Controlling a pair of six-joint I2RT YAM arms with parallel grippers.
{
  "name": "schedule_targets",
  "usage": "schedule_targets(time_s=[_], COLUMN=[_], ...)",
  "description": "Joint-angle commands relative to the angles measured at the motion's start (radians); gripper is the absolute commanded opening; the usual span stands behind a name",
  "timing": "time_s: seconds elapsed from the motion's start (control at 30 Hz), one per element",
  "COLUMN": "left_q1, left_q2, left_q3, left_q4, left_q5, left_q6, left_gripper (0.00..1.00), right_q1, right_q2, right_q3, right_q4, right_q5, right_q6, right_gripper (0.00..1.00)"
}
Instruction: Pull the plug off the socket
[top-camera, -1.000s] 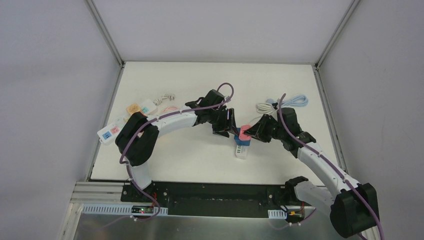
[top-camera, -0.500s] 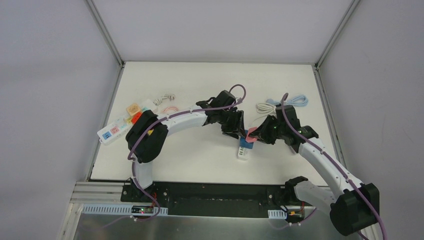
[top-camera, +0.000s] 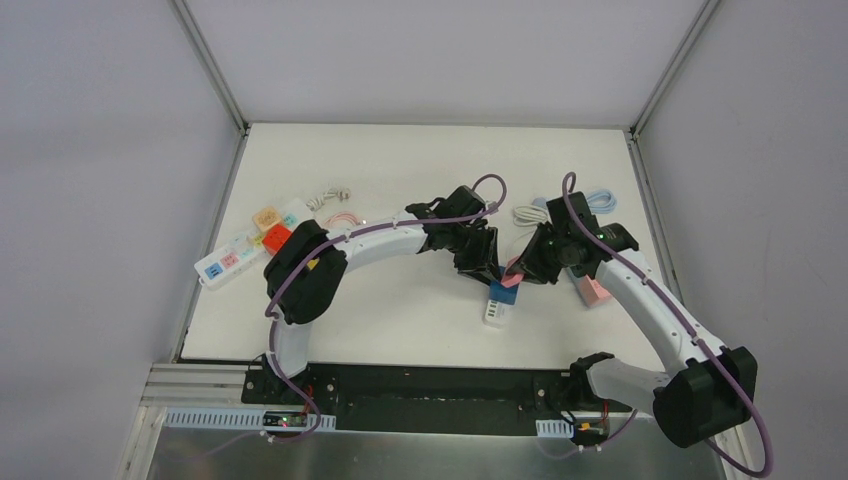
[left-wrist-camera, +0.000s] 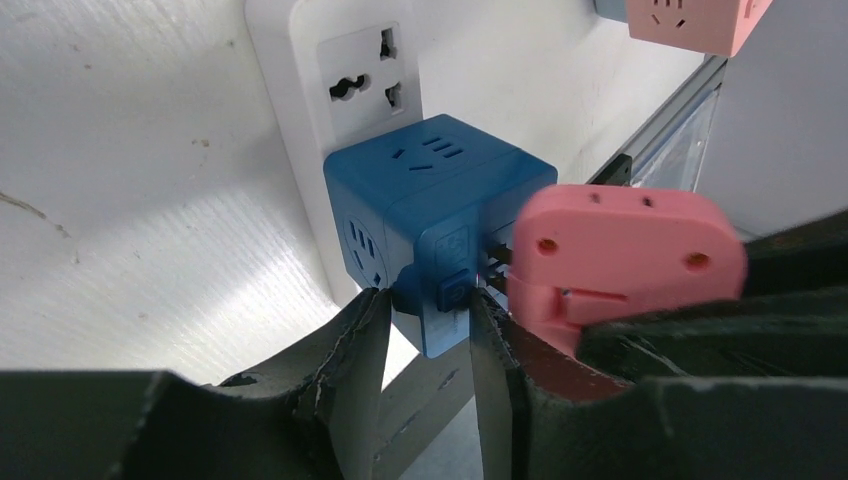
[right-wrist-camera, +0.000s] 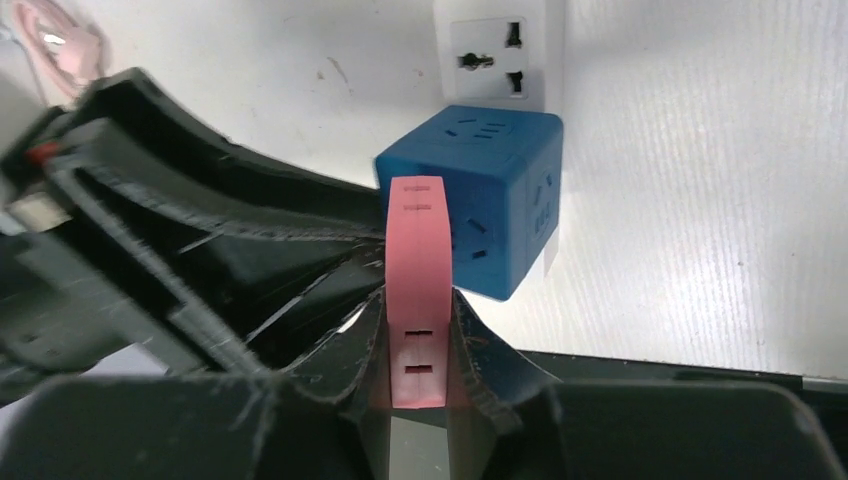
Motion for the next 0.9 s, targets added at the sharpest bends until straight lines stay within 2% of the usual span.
schedule_targets(time_s=[0.0, 0.23, 0.37, 0.47, 0.53, 0.67, 0.73, 0.87], left_q1=[-0.013, -0.012, -0.011, -0.010, -0.009, 0.007, 0.022, 0.062], left_q2=[0.098, 0.100, 0.061, 0.017, -0.014, -0.090, -0.140, -0.279], left_q3=[-0.038, -0.020, 0.041, 0.105, 0.151, 0.214, 0.201, 0.094], left_q4=[-0.227, -0.249, -0.247, -0.245, -0.257, -0.315, -0.327, -0.316], left_q5=[-0.140, -0.132, -0.088, -0.048, -0.039, -0.110, -0.158, -0.253], left_q6=[0.055, 0.072, 0.090, 0.106, 0.122, 0.166, 0.175, 0.180], left_gripper=[0.35, 0.34, 0.39, 0.48, 0.57, 0.71, 0.78, 0.83], right_q1=[-0.003, -0.010, -0.017, -0.028, -0.035, -0.052, -0.058, -0.061], right_q2=[-0.040, -0.077, -0.104, -0.126, -0.140, -0.153, -0.143, -0.077], right_q3=[0.137, 0.162, 0.180, 0.195, 0.200, 0.188, 0.177, 0.149], right_q4=[0.016, -0.033, -0.087, -0.102, -0.096, -0.045, 0.003, 0.149], right_q5=[-0.008, 0.059, 0.127, 0.169, 0.189, 0.204, 0.159, 0.029], right_q6=[0.027, 0.023, 0.009, 0.007, 0.012, 0.024, 0.024, 0.024], right_gripper=[0.00, 0.00, 0.00, 0.00, 0.00, 0.00, 0.00, 0.00])
